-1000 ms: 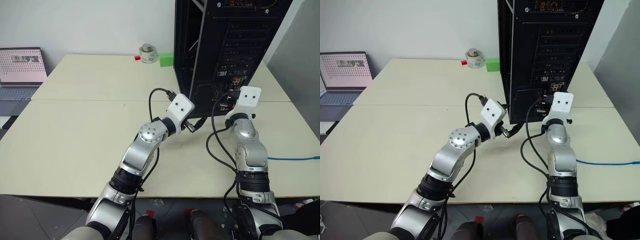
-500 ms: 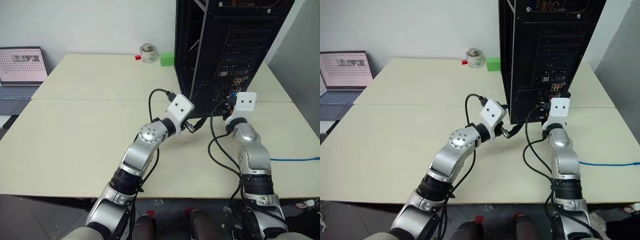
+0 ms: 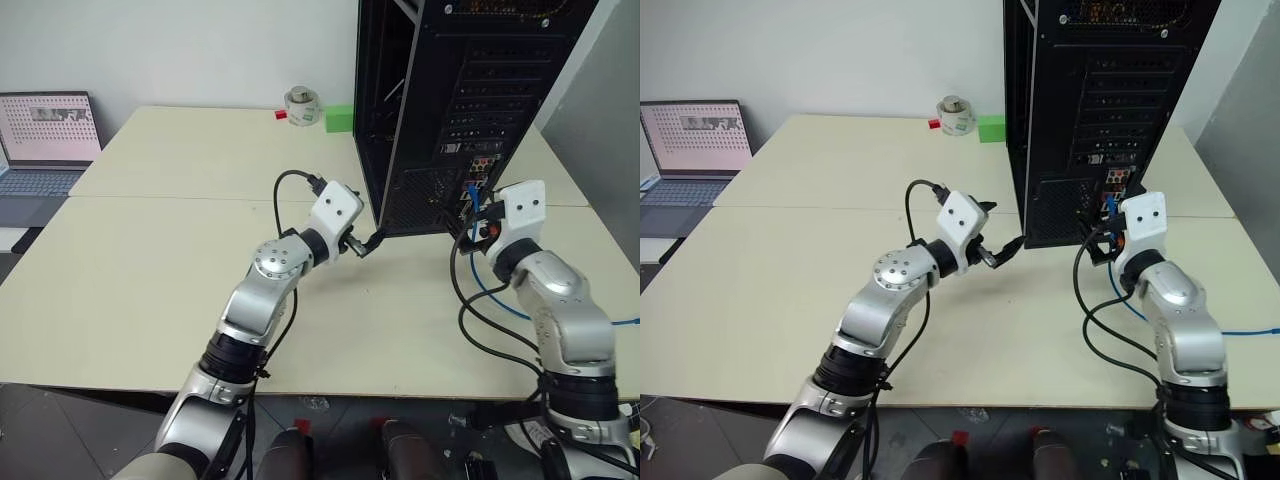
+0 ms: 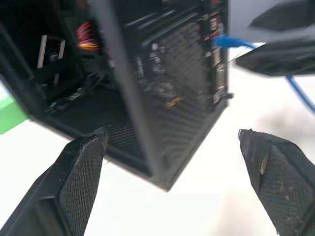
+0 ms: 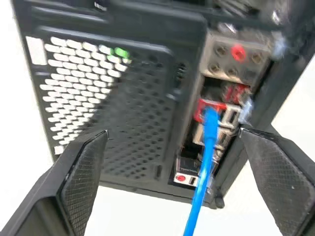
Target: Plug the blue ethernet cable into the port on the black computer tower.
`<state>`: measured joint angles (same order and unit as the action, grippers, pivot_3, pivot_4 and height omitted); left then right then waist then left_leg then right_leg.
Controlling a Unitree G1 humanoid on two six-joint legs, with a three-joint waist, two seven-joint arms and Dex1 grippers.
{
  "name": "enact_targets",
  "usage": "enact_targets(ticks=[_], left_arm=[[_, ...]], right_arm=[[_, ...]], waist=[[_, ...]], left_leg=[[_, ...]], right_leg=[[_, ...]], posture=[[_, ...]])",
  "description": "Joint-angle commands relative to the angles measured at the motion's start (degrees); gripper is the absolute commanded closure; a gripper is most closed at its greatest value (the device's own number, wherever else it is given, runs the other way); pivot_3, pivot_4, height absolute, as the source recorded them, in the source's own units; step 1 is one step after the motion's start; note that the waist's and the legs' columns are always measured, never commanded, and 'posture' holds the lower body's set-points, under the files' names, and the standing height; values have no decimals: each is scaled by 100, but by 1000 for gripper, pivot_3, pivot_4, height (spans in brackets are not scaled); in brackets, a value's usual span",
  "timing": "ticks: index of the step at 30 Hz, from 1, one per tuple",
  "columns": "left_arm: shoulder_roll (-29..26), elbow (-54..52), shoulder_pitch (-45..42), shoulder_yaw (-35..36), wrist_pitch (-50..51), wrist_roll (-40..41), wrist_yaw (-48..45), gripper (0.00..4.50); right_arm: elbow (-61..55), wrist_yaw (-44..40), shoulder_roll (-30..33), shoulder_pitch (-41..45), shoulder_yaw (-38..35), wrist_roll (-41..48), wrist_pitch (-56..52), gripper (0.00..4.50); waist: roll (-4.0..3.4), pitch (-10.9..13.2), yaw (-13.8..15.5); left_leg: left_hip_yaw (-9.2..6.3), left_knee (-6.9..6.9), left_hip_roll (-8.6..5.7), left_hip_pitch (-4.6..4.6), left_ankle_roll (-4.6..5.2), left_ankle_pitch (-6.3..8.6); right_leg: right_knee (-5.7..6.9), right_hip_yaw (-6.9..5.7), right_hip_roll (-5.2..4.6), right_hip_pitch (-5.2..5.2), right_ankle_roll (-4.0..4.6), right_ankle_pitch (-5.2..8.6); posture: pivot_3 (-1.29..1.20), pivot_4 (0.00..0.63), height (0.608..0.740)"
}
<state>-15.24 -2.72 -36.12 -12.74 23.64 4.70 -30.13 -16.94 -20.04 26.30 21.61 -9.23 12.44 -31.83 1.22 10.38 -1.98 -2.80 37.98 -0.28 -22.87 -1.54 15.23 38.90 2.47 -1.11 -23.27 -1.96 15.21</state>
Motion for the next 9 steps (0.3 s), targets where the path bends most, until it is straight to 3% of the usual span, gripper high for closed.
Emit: enact_targets(ticks=[1,9], left_arm=[[-460,-192,-73,513,69,441,-588,0],[-1200,-192,51,1016,30,859,-1298,0]], right_arm=[[-166,-989,677,-203,-688,534,446,42],[378,-1819,1394,-468,-1401,987,768,42]], waist=[[1,3,19],[2,4,21]], left_leg=[[0,0,-1,-1,0,0],[-1,1,2,-1,1,0]], right_leg=[[-1,0,0,0,-1,0],[-3,-2,-2,3,-2,1]], posture=[[0,150,740],[0,150,740]])
